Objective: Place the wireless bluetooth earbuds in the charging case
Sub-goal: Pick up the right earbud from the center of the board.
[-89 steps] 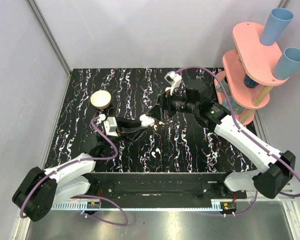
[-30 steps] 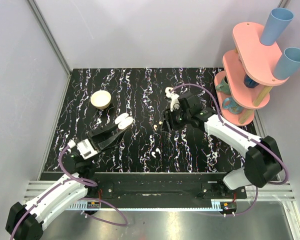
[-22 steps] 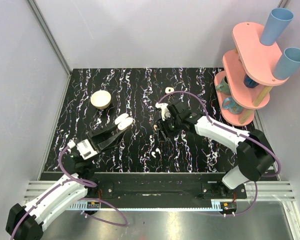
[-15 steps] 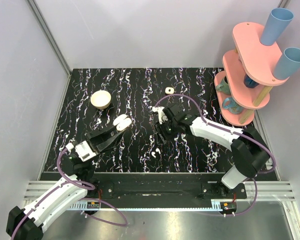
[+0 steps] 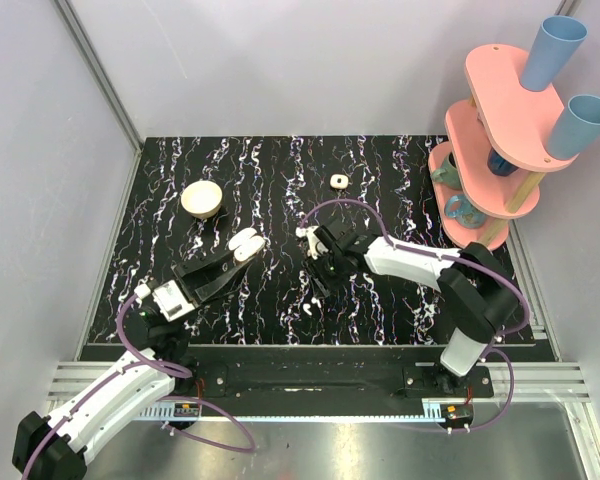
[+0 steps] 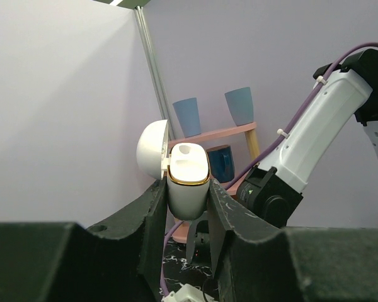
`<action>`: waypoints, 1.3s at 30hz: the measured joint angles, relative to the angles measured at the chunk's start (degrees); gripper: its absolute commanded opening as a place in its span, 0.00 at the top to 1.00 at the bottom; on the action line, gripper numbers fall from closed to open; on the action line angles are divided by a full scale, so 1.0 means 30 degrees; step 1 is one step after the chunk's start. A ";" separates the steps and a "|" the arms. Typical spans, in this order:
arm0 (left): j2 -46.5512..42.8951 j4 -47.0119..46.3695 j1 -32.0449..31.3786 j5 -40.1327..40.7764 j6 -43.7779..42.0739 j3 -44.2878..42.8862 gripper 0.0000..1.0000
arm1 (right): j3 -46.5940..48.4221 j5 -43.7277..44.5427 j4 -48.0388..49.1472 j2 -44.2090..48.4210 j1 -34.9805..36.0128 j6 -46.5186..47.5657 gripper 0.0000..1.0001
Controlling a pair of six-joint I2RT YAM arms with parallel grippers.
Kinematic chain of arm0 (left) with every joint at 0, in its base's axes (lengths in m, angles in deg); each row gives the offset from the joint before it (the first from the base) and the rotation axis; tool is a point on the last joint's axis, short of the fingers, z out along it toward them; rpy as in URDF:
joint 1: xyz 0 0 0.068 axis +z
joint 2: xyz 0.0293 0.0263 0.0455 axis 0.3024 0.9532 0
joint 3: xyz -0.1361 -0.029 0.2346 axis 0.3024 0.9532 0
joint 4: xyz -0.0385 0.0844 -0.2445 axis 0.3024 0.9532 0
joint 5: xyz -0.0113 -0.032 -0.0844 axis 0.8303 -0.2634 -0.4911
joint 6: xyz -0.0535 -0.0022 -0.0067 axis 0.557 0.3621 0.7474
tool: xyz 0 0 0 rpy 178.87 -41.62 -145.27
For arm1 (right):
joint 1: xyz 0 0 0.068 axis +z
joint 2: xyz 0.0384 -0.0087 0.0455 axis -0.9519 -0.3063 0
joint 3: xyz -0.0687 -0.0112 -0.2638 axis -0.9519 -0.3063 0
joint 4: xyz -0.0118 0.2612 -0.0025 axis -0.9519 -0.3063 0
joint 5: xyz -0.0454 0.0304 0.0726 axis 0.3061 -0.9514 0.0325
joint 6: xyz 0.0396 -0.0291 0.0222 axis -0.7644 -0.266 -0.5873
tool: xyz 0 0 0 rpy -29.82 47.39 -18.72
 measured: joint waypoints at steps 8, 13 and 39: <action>-0.0007 0.0007 0.0000 0.0000 -0.0073 0.0000 1.00 | 0.0182 0.0000 0.0080 -0.0903 0.0299 0.0240 0.54; -0.0015 0.0124 0.0000 0.0000 -0.0138 0.0000 1.00 | 0.0335 0.0000 0.0291 -0.0962 0.0452 0.0240 0.54; 0.0000 0.0095 -0.0015 0.0007 -0.0131 0.0000 1.00 | 0.0845 0.0517 0.0488 -0.1938 0.0889 0.0714 0.57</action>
